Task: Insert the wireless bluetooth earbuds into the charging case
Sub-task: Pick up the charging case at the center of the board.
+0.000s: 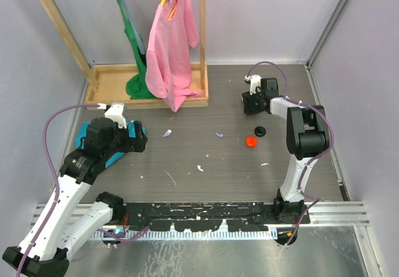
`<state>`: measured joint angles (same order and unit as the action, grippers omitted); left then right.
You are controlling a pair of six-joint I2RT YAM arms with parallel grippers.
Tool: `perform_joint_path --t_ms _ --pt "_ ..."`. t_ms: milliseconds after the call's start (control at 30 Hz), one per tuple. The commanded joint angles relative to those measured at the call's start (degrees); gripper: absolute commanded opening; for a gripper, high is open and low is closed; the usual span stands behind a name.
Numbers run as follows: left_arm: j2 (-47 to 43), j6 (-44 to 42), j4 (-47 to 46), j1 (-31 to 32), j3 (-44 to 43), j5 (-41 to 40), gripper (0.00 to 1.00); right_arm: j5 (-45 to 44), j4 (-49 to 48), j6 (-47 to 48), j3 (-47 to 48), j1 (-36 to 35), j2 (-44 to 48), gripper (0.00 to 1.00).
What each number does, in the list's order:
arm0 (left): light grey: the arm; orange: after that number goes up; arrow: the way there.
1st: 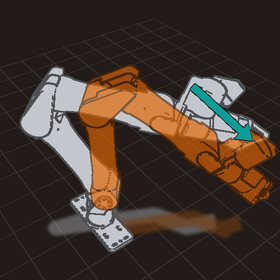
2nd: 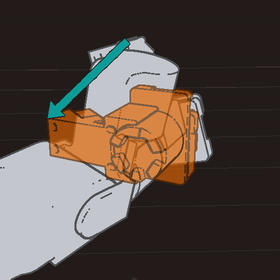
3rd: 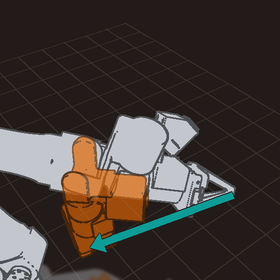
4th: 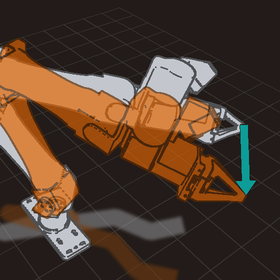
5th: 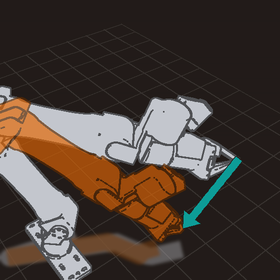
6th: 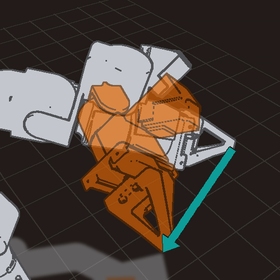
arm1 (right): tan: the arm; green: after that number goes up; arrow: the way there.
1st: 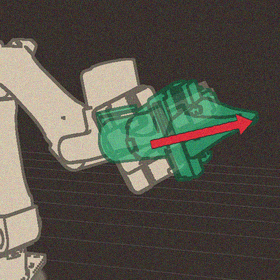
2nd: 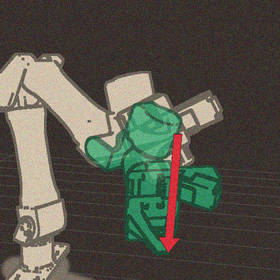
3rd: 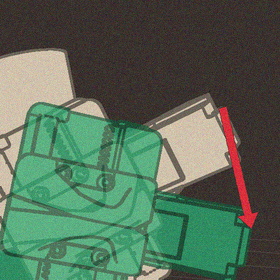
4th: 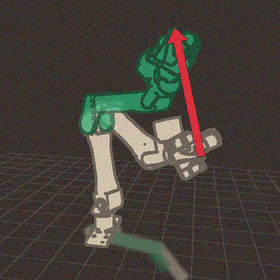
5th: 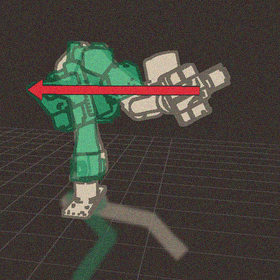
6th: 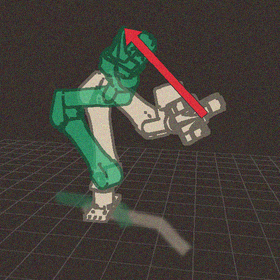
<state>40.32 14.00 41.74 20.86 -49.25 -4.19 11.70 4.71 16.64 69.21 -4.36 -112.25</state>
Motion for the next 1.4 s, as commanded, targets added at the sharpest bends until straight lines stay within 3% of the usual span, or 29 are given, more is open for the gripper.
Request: perform_joint_path --t_ms 0,167,600,1033,1367 --pt "-0.43 -0.99 -3.96 -0.3 0.06 1.64 0.98 2.04 0.7 -0.87 -0.52 -0.04 2.54 0.53" --pt "-0.25 -0.48 -4.56 -0.38 -0.05 2.72 0.98 0.49 -1.47 -6.0 -3.47 -3.55 6.29 0.51" --pt "0.3 6.92 -9.61 -0.38 -0.58 14.91 0.99 -11.74 -11.89 -15.06 -15.69 -23.14 22.43 0.51" --pt "1.83 23.97 -28.07 0.89 5.16 27.5 0.84 -12.96 -37.27 -19.54 -34.72 -36.59 40.14 0.51" --pt "7.09 27.56 -39.4 9.12 7.9 23.01 0.79 -14.01 -59.42 -13.74 -45.57 -45.55 43.07 0.51"
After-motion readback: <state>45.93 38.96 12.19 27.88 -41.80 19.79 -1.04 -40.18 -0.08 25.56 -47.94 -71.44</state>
